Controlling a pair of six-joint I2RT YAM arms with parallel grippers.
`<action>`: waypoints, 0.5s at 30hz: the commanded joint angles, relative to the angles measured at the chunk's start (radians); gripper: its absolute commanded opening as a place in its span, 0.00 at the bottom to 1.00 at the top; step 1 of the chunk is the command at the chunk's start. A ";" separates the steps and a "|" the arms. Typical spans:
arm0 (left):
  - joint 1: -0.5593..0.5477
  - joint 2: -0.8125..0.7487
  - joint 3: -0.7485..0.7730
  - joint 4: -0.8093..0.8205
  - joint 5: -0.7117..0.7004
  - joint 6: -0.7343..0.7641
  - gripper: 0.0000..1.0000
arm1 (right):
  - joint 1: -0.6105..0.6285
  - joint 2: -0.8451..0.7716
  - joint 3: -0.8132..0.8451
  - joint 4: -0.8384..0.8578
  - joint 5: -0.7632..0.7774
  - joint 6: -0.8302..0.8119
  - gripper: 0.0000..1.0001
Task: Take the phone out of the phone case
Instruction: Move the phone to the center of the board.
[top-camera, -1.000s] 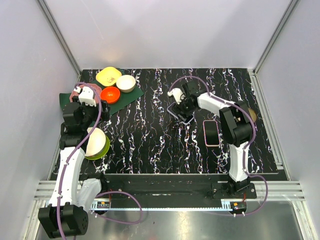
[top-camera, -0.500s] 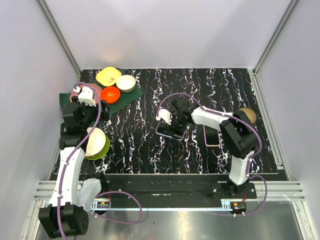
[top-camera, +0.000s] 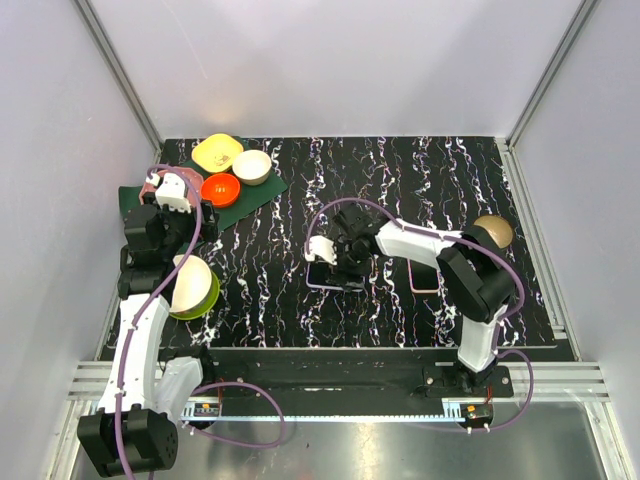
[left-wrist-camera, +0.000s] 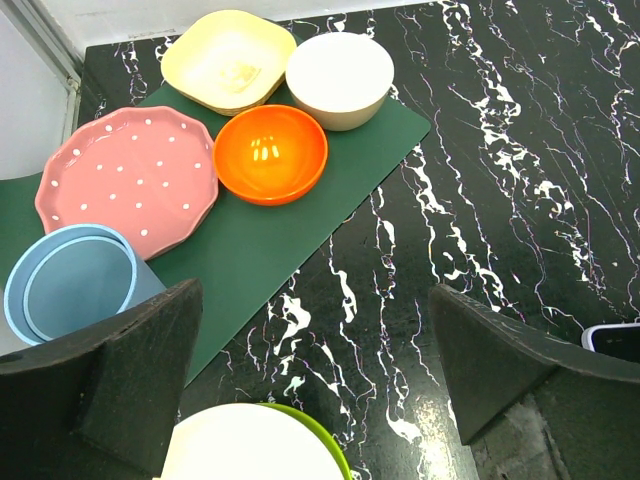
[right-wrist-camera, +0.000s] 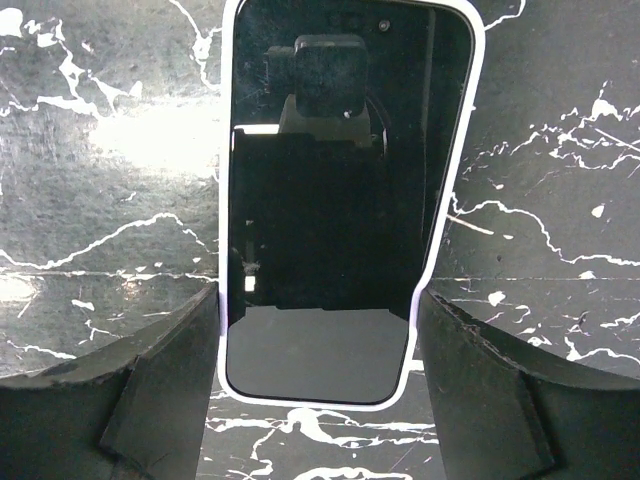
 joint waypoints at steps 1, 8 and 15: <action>0.009 -0.005 0.001 0.053 0.026 -0.013 0.99 | 0.017 0.040 0.088 -0.059 0.005 0.064 0.81; 0.011 -0.002 0.001 0.054 0.028 -0.011 0.99 | 0.026 0.025 0.128 -0.067 -0.008 0.128 0.95; 0.012 -0.005 0.001 0.053 0.026 -0.013 0.99 | 0.060 0.027 0.123 -0.016 0.071 0.162 1.00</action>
